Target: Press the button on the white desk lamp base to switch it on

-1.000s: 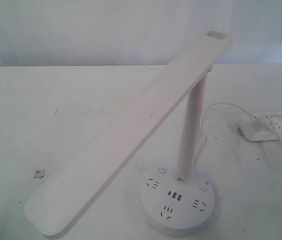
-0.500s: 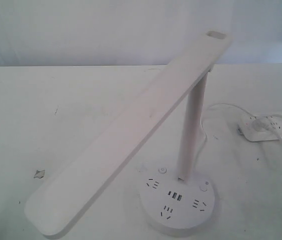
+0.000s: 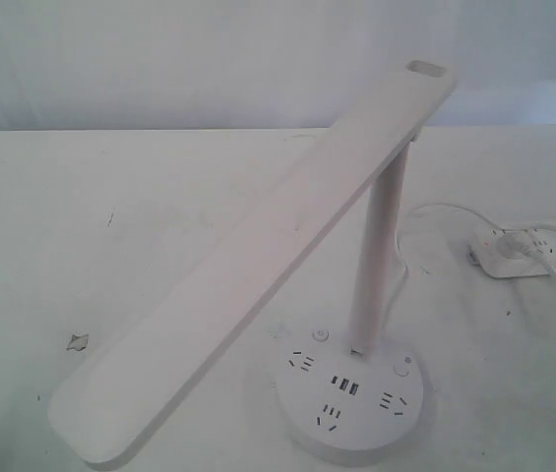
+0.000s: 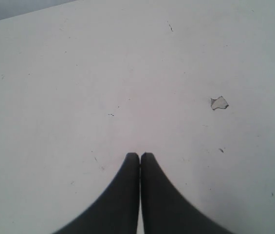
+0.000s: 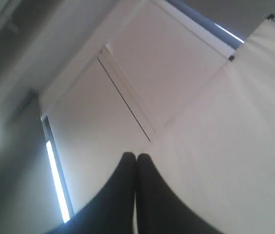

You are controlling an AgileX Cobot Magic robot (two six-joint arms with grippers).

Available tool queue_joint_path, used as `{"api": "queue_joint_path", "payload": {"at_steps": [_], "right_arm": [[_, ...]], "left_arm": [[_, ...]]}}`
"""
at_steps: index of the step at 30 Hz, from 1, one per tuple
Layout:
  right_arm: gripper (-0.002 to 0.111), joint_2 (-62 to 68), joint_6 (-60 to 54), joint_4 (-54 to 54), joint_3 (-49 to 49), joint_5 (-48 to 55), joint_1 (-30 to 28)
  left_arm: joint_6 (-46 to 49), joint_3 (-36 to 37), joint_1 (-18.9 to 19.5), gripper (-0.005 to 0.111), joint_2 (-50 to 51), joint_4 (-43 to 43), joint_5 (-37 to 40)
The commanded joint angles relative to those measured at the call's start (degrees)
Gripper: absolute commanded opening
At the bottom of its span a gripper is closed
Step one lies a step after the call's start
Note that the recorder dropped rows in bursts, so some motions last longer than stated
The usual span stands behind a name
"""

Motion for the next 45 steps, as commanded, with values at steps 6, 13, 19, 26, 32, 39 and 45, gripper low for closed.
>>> {"api": "queue_joint_path", "payload": {"at_steps": [6, 13, 19, 26, 32, 39, 45], "right_arm": [[0.000, -0.2, 12.0, 4.7, 0.0, -2.9, 0.1], [0.000, -0.2, 27.3, -51.7, -4.2, -3.3, 0.1], [0.000, -0.2, 50.7, -88.8, -4.4, -1.4, 0.0], [0.000, 0.6, 53.8, -91.2, -1.4, 0.7, 0.0], [0.000, 0.8, 47.1, -83.3, -3.2, 1.7, 0.0], [0.000, 2.8, 14.4, -67.9, -12.3, 11.6, 0.0], [0.000, 12.9, -21.3, -38.0, -18.4, 13.7, 0.0]], "left_arm": [[-0.1, 0.2, -0.5, 0.000, -0.2, -0.3, 0.2], [-0.1, 0.2, -0.5, 0.000, -0.2, -0.3, 0.2], [-0.1, 0.2, -0.5, 0.000, -0.2, -0.3, 0.2], [-0.1, 0.2, -0.5, 0.000, -0.2, -0.3, 0.2], [-0.1, 0.2, -0.5, 0.000, -0.2, -0.3, 0.2], [-0.1, 0.2, -0.5, 0.000, -0.2, -0.3, 0.2], [-0.1, 0.2, -0.5, 0.000, -0.2, -0.3, 0.2]]}}
